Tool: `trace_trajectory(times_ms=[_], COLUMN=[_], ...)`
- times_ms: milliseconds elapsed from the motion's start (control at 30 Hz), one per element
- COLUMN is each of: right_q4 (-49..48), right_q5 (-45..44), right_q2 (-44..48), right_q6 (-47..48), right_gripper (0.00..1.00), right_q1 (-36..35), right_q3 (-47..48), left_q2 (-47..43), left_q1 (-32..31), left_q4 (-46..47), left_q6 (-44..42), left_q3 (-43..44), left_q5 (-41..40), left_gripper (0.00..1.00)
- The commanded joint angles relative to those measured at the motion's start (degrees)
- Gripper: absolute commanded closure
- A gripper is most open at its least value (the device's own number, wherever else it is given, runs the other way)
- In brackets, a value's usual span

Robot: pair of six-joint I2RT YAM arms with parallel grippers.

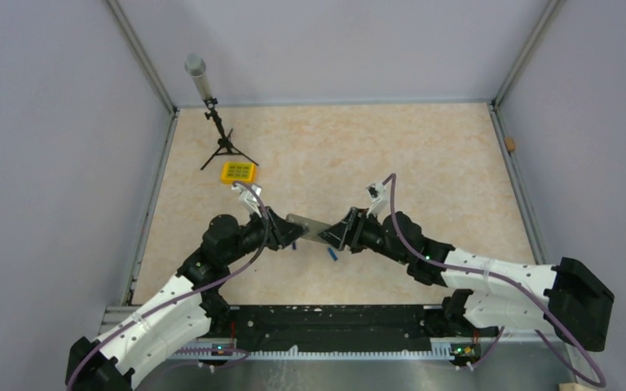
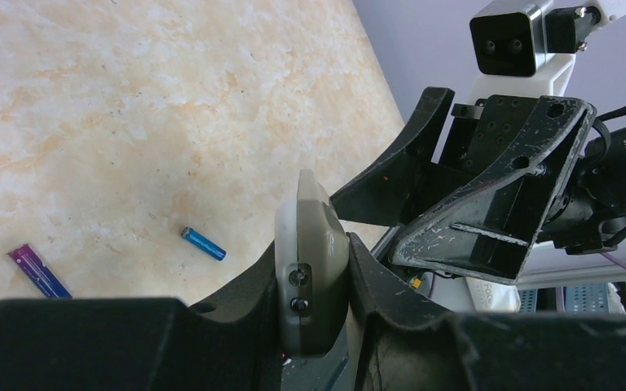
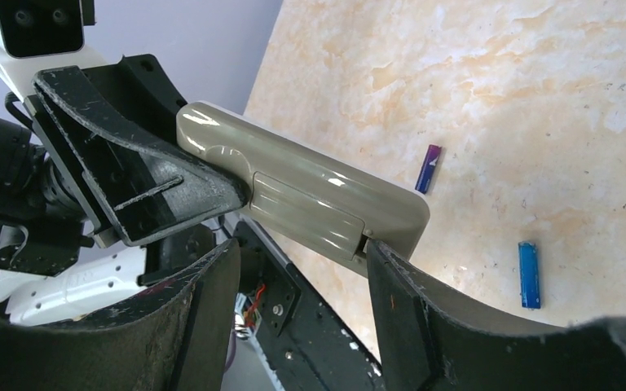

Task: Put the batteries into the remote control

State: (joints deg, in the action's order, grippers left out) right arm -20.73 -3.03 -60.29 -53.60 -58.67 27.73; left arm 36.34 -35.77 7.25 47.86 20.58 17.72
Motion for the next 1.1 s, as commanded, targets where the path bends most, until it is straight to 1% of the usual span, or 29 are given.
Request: trace_trajectory(times_ms=[0,367,600,800,1067], right_q4=[0.39,4.64,5.39,3.26,-3.48], right_q5=[-0.72,-3.87,-5.95,-5.16,-1.89], right_q2=[-1.58,-5.54,-8.18,-9.75,-10.61], right_q6=[1.14,1.35,1.24,0.93,-0.45], right_gripper=[0.42,0.42,0.40,0.40,0.40], right_q1=[-0.29,-0.69,-0.74,-0.78,-0.73], right_q3=[3.35,5.84,7.23,7.22,5.33], left_q2=[0.26,0.25,0.30,0.53,0.76], left_q1=[-0.26,-0.21,-0.21,-0.23,-0.26], left_q4=[5.42,6.30,6.85,8.01,8.84], left_q6=[1.10,1.50,1.82,2.34,3.90], left_q3=[2.47,2.64,2.55,2.24,2.10], left_q5=[3.08,3.87,4.56,5.15,5.90], left_gripper=[1.00,1.00,1.00,1.00,1.00])
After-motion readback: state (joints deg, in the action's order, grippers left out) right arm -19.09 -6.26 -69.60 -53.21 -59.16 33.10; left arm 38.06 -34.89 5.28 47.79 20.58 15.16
